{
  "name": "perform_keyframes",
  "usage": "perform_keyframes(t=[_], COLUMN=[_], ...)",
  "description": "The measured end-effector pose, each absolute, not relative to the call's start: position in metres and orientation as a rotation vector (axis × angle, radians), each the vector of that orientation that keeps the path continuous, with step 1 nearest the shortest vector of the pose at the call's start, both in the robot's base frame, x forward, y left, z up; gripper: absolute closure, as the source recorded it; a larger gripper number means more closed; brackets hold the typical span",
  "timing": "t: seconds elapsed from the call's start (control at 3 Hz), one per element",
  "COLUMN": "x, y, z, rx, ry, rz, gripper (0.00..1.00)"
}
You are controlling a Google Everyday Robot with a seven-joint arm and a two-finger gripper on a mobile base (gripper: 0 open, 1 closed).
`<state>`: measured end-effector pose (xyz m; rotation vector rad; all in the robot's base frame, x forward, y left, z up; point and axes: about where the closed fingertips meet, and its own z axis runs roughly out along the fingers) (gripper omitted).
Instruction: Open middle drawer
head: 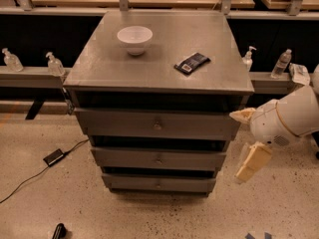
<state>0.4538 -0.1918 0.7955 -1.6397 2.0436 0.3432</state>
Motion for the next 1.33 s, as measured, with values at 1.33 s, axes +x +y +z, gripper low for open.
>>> perform_keyframes(t=[1.33], x=[0.511], y=[-0.056], z=[0.556], rx=[-1.417], ry=[1.899], rz=[0.546], gripper=[0.0])
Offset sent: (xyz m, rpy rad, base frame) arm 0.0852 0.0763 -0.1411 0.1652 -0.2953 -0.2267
